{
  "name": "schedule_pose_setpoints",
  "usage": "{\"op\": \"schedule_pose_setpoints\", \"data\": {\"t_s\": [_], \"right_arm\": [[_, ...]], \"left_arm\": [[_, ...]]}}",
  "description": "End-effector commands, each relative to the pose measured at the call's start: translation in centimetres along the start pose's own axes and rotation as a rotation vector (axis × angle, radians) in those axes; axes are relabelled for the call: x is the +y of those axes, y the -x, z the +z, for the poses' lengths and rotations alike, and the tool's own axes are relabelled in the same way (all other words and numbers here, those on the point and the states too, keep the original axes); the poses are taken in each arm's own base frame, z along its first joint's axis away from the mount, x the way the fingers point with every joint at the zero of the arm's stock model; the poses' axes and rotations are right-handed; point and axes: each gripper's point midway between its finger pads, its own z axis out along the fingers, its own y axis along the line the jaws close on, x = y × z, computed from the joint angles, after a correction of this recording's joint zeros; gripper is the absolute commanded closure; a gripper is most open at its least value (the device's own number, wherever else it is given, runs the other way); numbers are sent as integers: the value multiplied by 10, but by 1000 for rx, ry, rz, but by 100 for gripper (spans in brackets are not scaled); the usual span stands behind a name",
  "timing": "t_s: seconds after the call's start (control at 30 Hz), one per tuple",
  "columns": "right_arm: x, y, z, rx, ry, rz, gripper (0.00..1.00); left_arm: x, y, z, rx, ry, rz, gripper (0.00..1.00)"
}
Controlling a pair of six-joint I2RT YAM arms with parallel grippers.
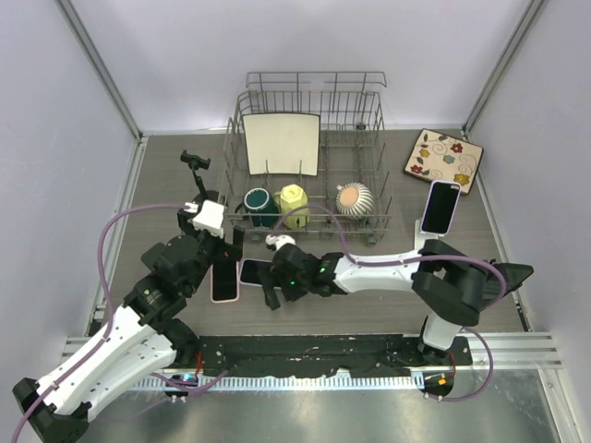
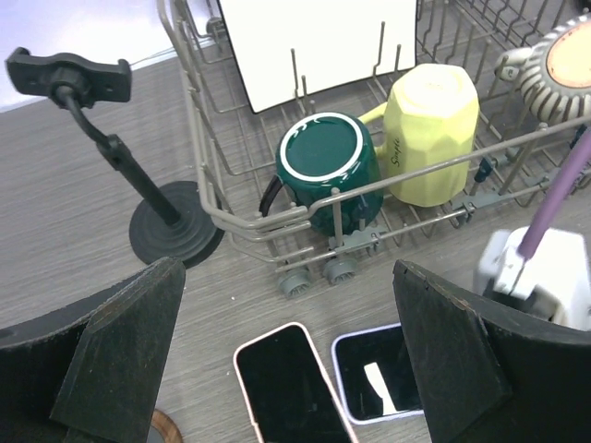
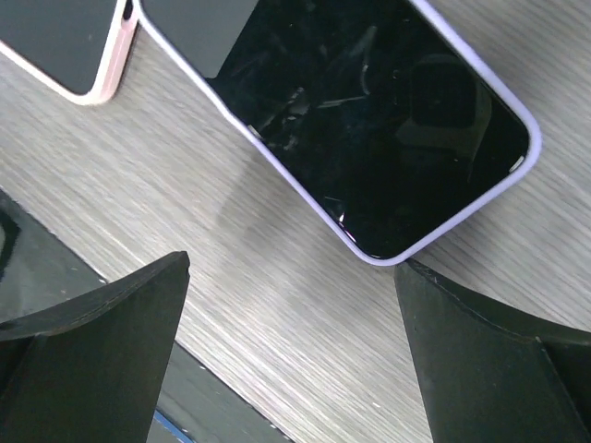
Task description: Remove the phone from the phone stand
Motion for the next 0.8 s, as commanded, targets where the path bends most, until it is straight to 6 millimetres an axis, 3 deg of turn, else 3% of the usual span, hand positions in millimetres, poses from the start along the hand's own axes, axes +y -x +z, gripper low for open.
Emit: {"op": "schedule_pose_setpoints", "data": {"t_s": [0.0,0.1,0.33,0.43,0.47,0.53,0.57,0.67,0.77], "right_arm": [[27,7,-1,31,32,-39,1],[23,15,-15,9,-13,-18,1],[-15,54,-89,-105,-203,18,1],[-54,82,-126,-164,-303,121,1],[-74,97,-151,-209,-340,172,1],[-96,114,-179,-264,-377,191,1],[-114,130,-207,-329,-409,232,0],[-143,156,-254,-428,-473,224,1],[-192,176,-307,-523,-617,236,1]], "left_arm": [[15,15,-8,-65,63,-33,0],[19,19,-13,-87,77,-66,0],[21,33,-22,-133,73,-133,0],[22,35,-24,-143,74,-147,0],[22,35,-25,-144,75,-147,0],[24,35,-25,-144,83,-143,0],[24,36,-25,-148,85,-145,0],[27,35,-24,-142,99,-130,0],[32,36,-26,-139,123,-120,0]]}}
